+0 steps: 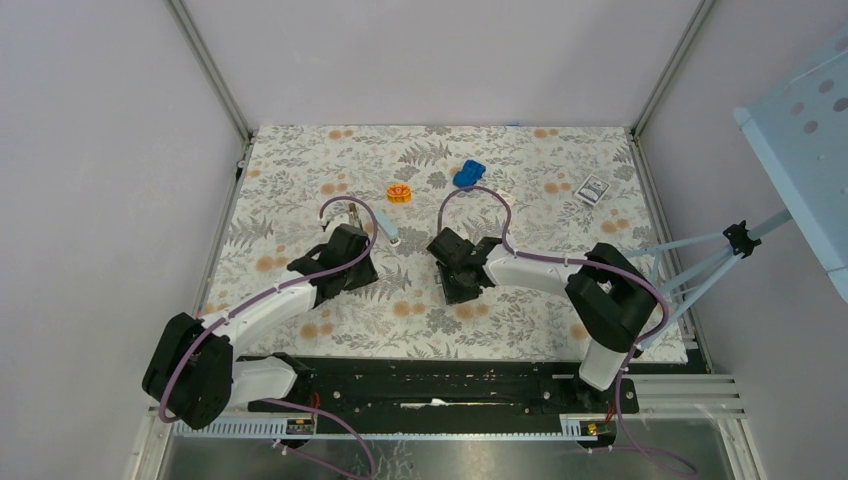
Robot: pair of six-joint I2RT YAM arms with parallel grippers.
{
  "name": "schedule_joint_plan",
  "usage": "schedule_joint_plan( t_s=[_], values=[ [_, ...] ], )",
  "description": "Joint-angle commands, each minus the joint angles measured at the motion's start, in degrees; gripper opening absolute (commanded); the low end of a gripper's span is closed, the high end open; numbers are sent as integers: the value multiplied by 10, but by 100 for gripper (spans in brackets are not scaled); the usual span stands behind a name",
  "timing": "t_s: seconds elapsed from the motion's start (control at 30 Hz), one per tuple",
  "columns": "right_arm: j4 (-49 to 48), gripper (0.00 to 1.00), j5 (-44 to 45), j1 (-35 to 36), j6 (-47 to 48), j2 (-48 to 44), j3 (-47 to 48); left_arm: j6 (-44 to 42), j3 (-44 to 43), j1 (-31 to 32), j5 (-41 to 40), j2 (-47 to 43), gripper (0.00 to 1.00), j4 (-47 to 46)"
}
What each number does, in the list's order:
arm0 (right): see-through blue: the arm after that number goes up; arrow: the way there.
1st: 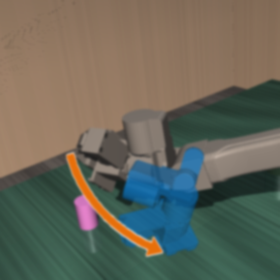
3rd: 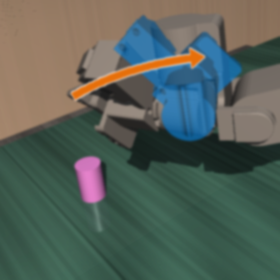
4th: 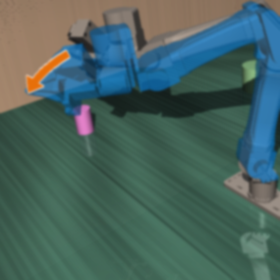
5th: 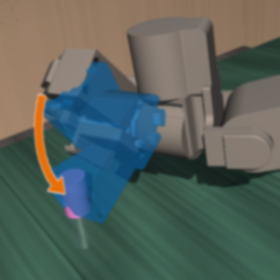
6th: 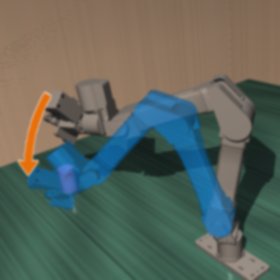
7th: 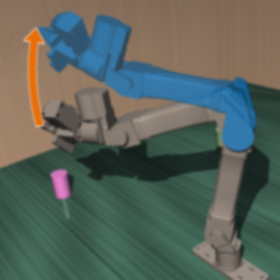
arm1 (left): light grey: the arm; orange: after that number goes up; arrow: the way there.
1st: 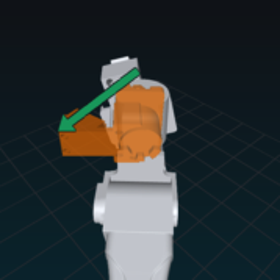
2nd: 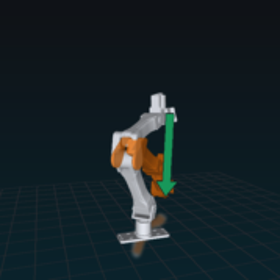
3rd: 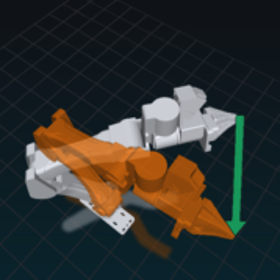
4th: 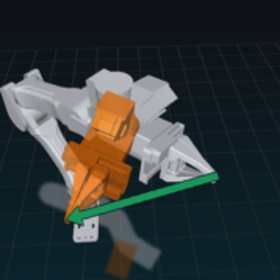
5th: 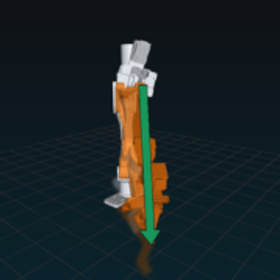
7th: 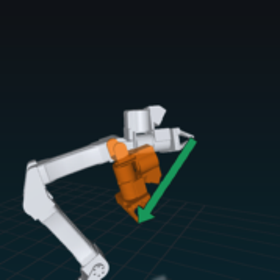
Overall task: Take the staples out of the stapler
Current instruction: Adjust the staple at the center of the board.
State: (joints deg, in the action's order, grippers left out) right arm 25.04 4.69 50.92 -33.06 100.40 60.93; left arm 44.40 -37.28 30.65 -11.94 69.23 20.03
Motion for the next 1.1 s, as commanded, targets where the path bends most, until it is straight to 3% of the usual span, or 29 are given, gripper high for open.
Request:
schedule_joint_plan(
  t_s=[0.0, 1.07],
  values=[
    [17, 32, 40, 6, 3, 0, 19, -7, 4, -3, 3, -7, 41, -22],
    [-103, 21, -3, -25, -89, -30, -89, -29, -19, -3, 15, 19, 41, -31]
  ],
)
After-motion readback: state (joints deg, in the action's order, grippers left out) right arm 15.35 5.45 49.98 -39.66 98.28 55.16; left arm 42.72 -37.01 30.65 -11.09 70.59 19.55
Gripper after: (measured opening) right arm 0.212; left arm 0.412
